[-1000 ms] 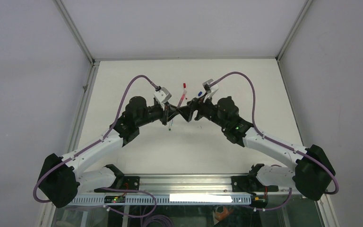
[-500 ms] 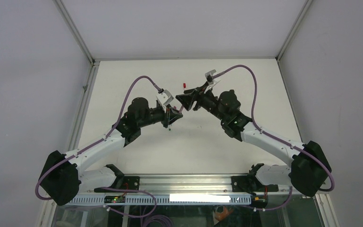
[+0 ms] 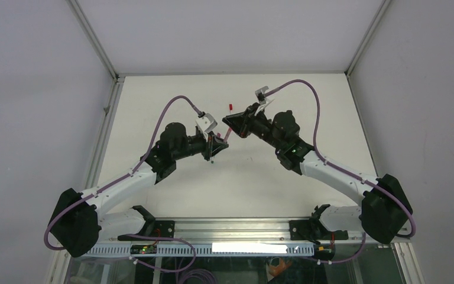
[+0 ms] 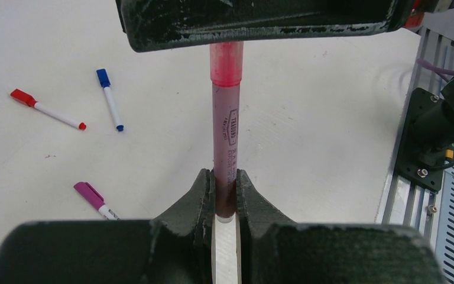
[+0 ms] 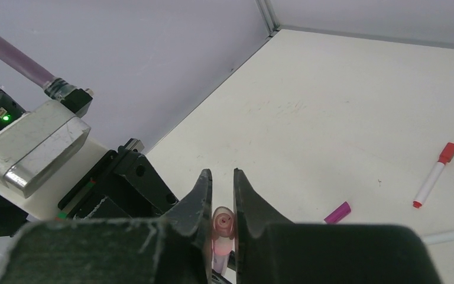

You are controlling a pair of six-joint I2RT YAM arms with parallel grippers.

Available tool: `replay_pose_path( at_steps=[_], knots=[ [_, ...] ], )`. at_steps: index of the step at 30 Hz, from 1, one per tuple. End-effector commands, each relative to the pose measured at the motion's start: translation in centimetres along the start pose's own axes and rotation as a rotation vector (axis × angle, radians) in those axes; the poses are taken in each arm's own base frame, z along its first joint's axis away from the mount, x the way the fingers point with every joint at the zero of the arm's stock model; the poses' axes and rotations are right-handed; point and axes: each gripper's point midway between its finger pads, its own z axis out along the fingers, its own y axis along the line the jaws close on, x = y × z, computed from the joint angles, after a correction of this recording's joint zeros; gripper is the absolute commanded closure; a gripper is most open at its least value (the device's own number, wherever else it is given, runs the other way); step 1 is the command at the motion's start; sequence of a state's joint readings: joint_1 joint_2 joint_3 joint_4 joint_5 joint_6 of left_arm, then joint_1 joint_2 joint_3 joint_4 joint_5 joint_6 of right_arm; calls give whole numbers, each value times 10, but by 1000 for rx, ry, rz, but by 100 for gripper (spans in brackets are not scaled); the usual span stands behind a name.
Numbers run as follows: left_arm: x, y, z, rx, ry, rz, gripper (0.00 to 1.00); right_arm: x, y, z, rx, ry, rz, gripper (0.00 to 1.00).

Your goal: Insert the pens into the pen caps

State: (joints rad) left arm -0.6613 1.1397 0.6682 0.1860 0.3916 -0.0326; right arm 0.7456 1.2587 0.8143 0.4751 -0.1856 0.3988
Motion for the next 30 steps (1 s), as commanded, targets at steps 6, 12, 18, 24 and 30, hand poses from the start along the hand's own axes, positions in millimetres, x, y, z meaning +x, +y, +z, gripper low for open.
replay_pose_path(
  at_steps=[6,12,18,24,30],
  knots=[
    [-78,8,-7,-72,-199,134,100,41,1,4,-22,103,75,100],
    [-132,8,-24,-118,-306,208,100,74,2,7,7,174,84,100],
    [-161,6,-35,-137,-398,260,100,103,9,10,9,224,114,100],
    [-184,0,-46,-138,-477,281,100,133,7,10,49,292,121,100],
    [-204,-3,-61,-158,-543,295,100,158,1,11,123,374,115,100]
  ],
)
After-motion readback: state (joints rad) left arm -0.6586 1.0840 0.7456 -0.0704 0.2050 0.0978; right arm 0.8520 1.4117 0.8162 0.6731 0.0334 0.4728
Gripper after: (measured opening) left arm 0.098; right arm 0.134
